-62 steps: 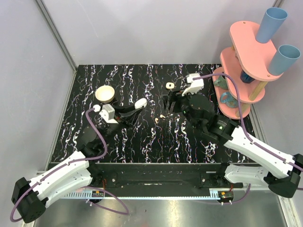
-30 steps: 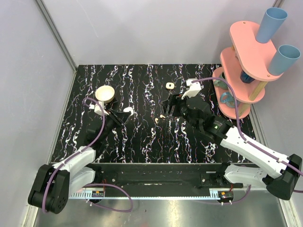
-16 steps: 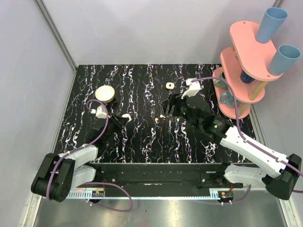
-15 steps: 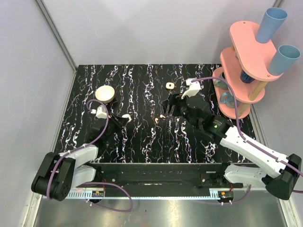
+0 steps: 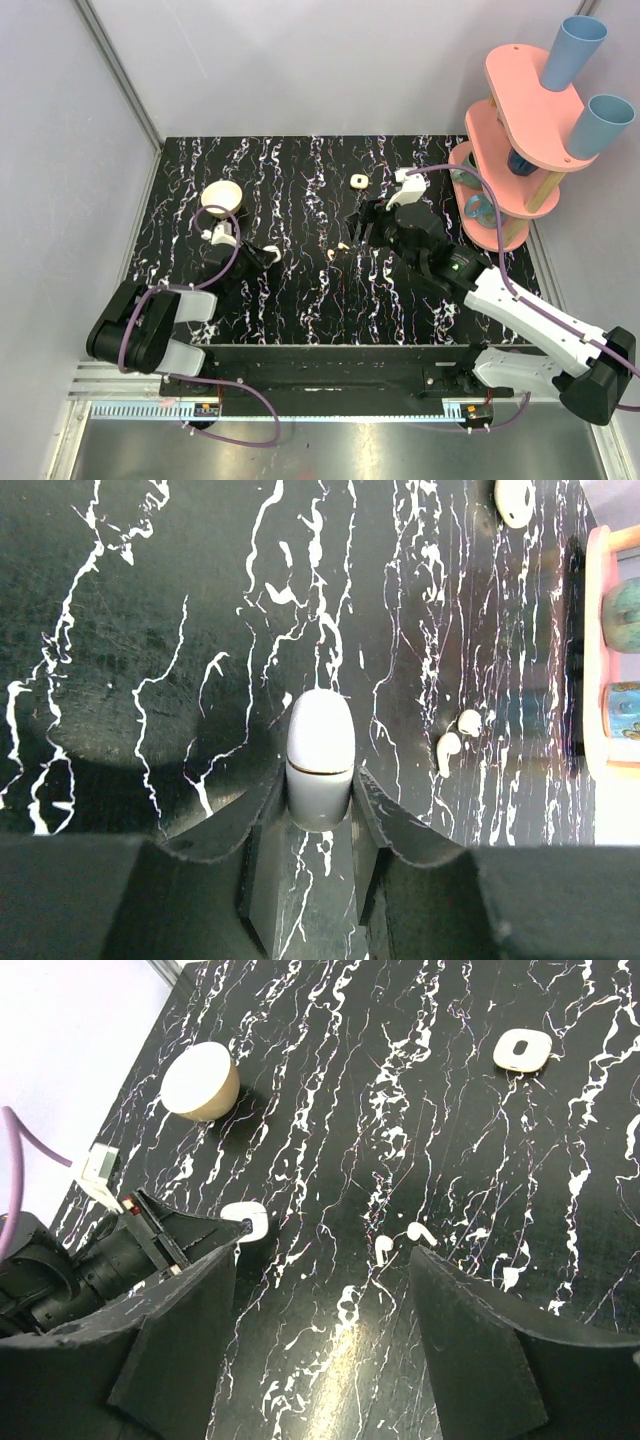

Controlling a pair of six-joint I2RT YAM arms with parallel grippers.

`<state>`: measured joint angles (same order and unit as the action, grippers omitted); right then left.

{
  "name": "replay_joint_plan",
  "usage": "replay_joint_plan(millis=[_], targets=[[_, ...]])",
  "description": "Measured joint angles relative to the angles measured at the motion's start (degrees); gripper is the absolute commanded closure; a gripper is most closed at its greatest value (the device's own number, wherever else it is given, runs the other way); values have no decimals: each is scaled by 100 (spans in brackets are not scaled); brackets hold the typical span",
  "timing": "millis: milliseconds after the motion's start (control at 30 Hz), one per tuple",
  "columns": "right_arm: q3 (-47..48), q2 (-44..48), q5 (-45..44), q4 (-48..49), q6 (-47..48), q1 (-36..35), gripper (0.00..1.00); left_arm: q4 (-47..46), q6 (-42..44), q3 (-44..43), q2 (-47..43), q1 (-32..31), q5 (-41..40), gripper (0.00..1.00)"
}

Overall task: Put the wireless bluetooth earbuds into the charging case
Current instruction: Place the charging case with the earbuds at the center of the board.

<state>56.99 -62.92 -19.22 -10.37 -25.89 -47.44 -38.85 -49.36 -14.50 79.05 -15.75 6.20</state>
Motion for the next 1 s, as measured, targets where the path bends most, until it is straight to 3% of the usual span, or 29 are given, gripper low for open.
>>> replay_joint_plan(millis=[133,267,333,433,767,867,1000], targets=[[-4,2,98,-2,9,74,22,-376,-151,-48,529,66,203,100],[-4,0,225,-2,13,131,22,-686,-240,-74,833,142,420,86],[-4,-9,267,-4,15,149,22,-660,-229,-146,837,173,492,89],[2,-83,356,-2,17,197,22,-662,-223,-273,839,286,595,81],[179,-533,680,-26,59,284,21,-339,166,-651,1034,496,1139,82],[192,-557,699,-28,61,299,21,-33,352,-769,1034,505,1252,71],[192,-555,697,-31,68,304,21,13,431,-820,1032,599,1355,67]])
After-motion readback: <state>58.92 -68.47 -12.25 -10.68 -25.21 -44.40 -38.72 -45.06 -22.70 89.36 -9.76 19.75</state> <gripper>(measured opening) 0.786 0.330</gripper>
